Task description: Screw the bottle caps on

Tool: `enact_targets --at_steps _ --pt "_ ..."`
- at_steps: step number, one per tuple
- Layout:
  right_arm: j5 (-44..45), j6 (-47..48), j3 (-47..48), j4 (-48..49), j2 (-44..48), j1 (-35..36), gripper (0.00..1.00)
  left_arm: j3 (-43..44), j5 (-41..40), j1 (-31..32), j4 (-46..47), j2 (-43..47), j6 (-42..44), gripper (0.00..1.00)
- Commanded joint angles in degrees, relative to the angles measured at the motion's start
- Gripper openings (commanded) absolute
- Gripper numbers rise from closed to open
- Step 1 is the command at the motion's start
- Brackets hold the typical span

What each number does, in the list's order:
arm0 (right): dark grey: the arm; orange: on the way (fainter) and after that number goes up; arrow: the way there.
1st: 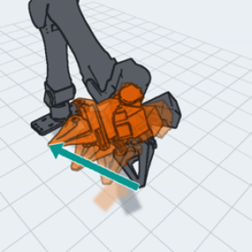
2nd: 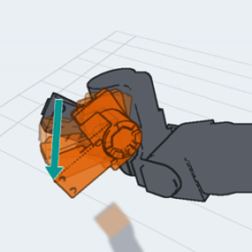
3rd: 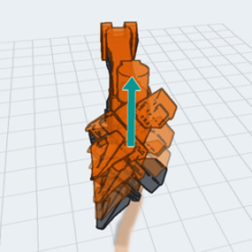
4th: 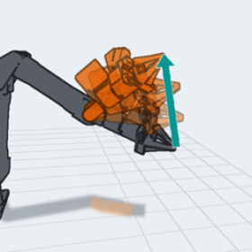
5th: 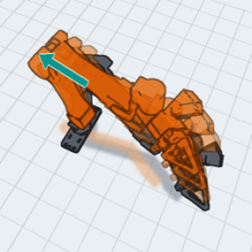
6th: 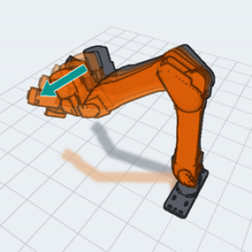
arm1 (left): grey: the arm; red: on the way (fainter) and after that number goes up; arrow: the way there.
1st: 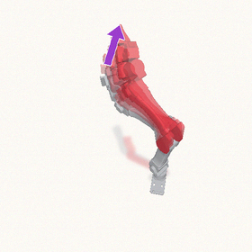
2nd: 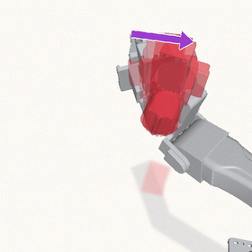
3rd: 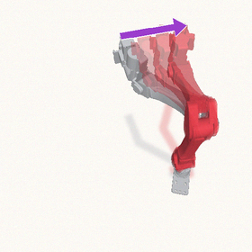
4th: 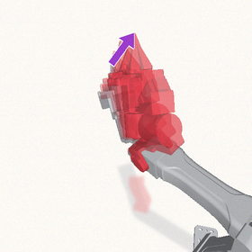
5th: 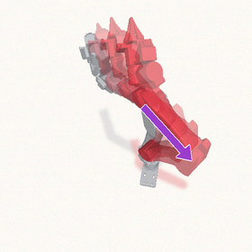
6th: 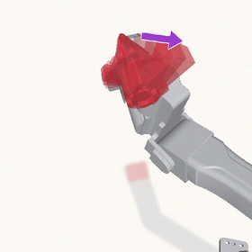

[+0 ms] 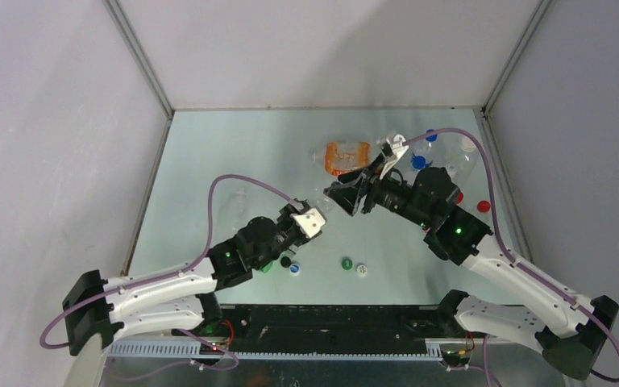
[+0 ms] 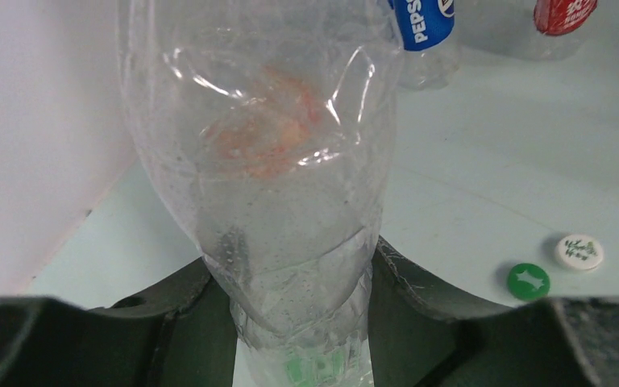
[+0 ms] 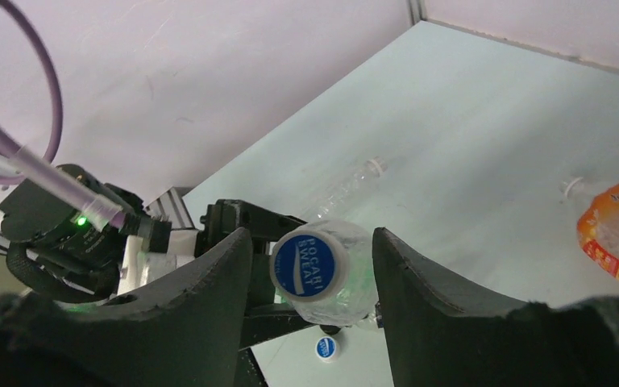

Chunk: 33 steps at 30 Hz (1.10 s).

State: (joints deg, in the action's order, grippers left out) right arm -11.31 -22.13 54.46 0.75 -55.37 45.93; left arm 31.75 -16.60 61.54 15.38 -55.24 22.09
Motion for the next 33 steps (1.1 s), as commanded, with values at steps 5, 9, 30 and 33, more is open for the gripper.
enact_targets --at_steps 5,9,30,33 --pt "3.17 4.53 -0.01 2.95 -0.70 2.99 0.51 3.90 6.24 -1.50 3.57 -0.11 -7.47 0.07" --pt "4.13 5.08 -0.74 4.33 -0.77 3.34 0.18 4.20 7.27 -1.51 3.46 0.14 -8.54 0.07" --pt "23.90 19.10 1.65 -25.47 10.00 -0.01 0.00 -1.15 3.05 -8.14 -10.19 16.56 -11.43 1.00" --pt "29.46 19.77 -0.24 -26.43 12.70 -1.72 0.00 -1.89 2.11 -10.71 -12.77 20.08 -11.60 1.00"
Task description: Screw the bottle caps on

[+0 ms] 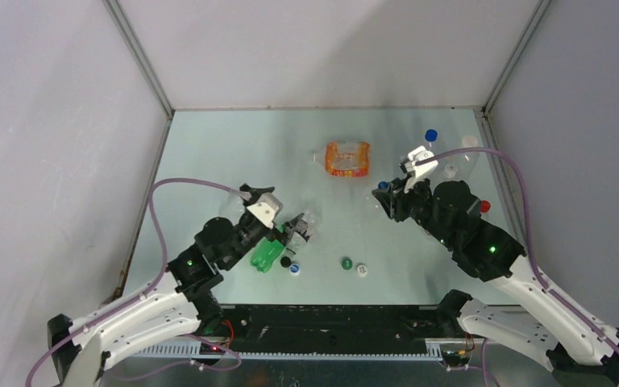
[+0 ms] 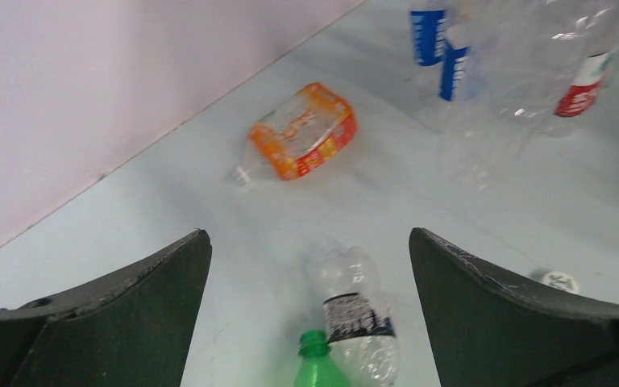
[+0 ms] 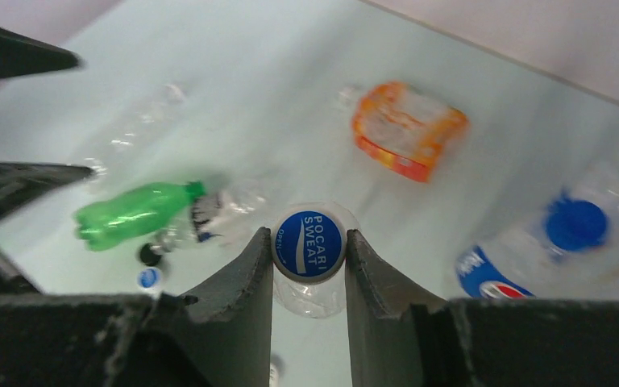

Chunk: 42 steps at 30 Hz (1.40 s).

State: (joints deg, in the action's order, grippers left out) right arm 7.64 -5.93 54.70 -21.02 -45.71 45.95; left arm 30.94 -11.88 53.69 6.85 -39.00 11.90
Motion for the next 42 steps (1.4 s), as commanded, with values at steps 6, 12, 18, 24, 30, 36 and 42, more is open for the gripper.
enact_targets --at_steps 6,12,18,24,30,36,42 --pt "12.96 3.23 -5.86 -1.67 5.66 -6.43 0.00 -1.10 -2.88 -10.01 -8.51 8.89 -1.73 1.00" --pt "13.66 1.30 -7.49 -2.89 4.82 -9.37 0.00 0.26 -2.13 -13.03 -10.46 9.63 -1.09 1.00" --pt "14.55 0.58 -8.74 -4.26 3.89 -12.02 0.00 0.68 -1.78 -14.28 -10.06 9.19 -0.36 1.00" --pt "10.40 -3.26 -11.89 -1.91 3.57 -15.60 0.00 1.09 -1.07 -14.68 -9.78 8.43 -0.04 1.00" --pt "10.38 -4.57 -14.27 -0.50 3.80 -16.98 0.01 1.13 -0.81 -15.00 -9.68 8.47 0.21 1.00" --pt "10.94 -5.13 -14.78 -1.48 4.61 -17.55 0.12 1.14 -0.53 -15.16 -9.52 8.42 0.39 1.00" --pt "11.20 -5.47 -14.97 -2.36 5.79 -17.62 0.29 1.23 -0.16 -15.30 -9.45 8.29 0.40 1.00"
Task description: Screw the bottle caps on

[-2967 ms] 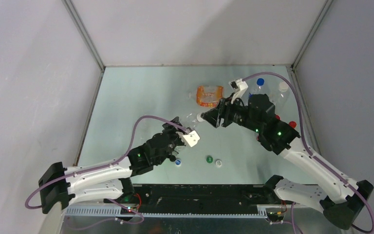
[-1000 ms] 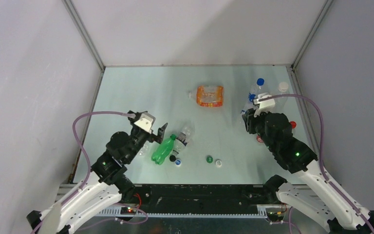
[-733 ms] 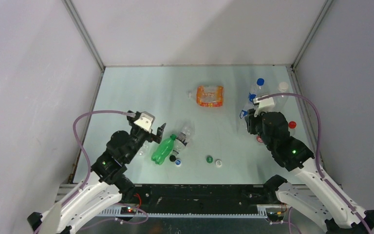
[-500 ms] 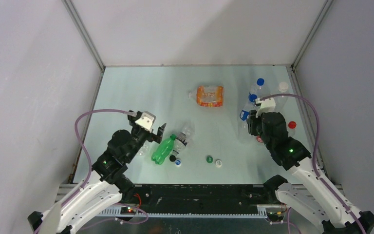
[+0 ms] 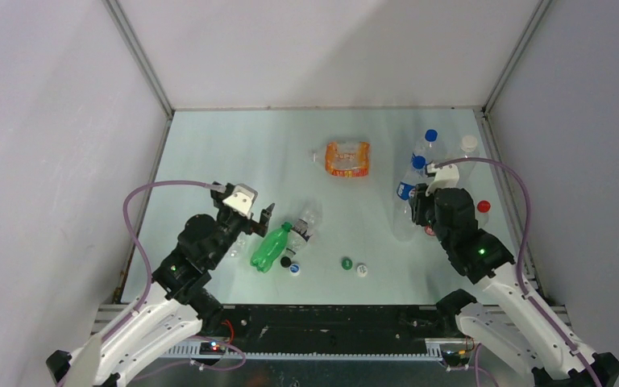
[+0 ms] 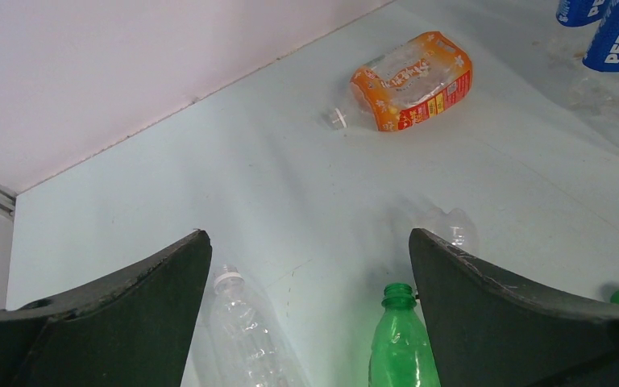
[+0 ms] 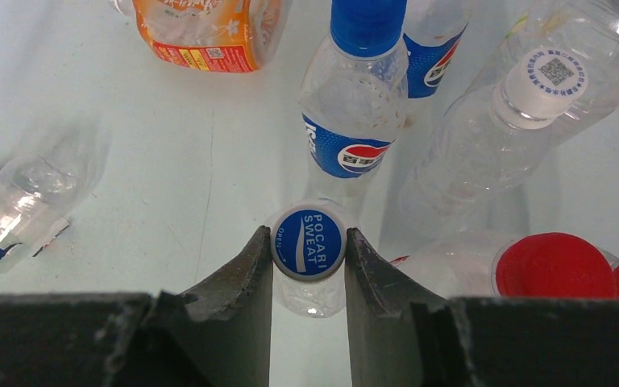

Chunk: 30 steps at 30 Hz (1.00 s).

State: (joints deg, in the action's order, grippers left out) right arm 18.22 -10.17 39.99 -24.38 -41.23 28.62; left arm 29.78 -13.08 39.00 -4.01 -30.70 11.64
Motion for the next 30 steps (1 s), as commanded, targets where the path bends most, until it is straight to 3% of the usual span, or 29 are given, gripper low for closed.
enact_targets --at_steps 1,5,12,30 --pt "0.53 -1.29 -0.26 0.78 1.61 -0.26 0.31 2.39 1.04 -0.60 1.40 0.05 0.67 1.00" --pt "0.21 -0.95 -0.26 0.65 2.60 -0.27 0.39 2.22 1.00 -0.62 1.27 0.48 0.71 1.00" --pt "-1.29 -0.16 -0.26 1.07 3.43 -0.26 0.44 2.13 1.08 -0.67 1.04 0.97 0.51 1.00" --pt "-6.30 0.70 -0.26 1.55 1.37 0.28 0.38 1.65 0.90 -0.60 0.85 1.83 0.08 1.00"
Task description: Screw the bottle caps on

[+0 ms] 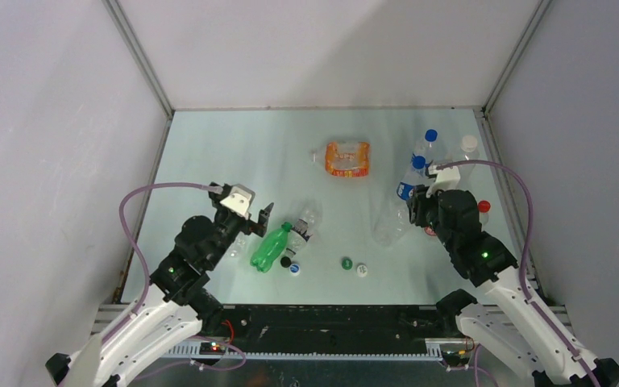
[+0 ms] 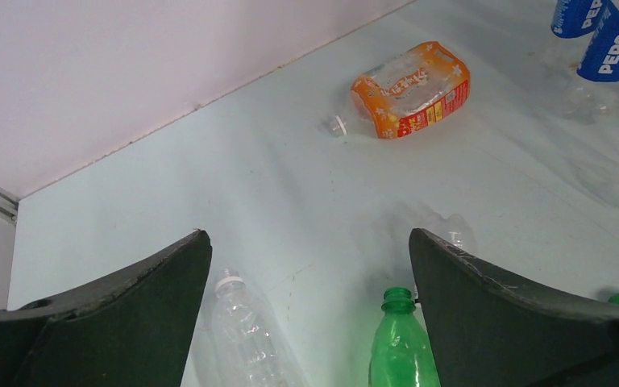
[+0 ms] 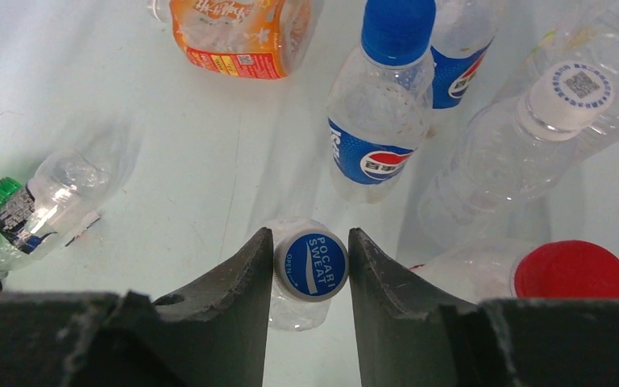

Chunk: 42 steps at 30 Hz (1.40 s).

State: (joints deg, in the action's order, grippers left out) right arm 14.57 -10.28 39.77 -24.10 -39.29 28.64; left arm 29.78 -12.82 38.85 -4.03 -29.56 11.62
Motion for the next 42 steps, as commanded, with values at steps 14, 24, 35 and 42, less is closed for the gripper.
enact_targets --at_steps 14,24,35,42 --pt "-2.23 6.74 -0.04 4.85 -4.45 10.17 0.35 1.42 0.22 -0.49 0.83 1.12 0.59 1.00" --pt "3.18 10.10 0.40 4.78 -5.89 17.87 0.40 1.18 -0.16 -0.48 1.02 1.49 1.04 1.00" --pt "4.54 9.84 0.40 4.38 -4.65 20.04 0.46 1.16 -0.08 -0.51 1.30 1.44 1.20 1.00" --pt "4.80 9.97 0.35 5.28 -4.39 20.08 0.57 1.24 0.03 -0.44 1.23 1.49 1.23 1.00"
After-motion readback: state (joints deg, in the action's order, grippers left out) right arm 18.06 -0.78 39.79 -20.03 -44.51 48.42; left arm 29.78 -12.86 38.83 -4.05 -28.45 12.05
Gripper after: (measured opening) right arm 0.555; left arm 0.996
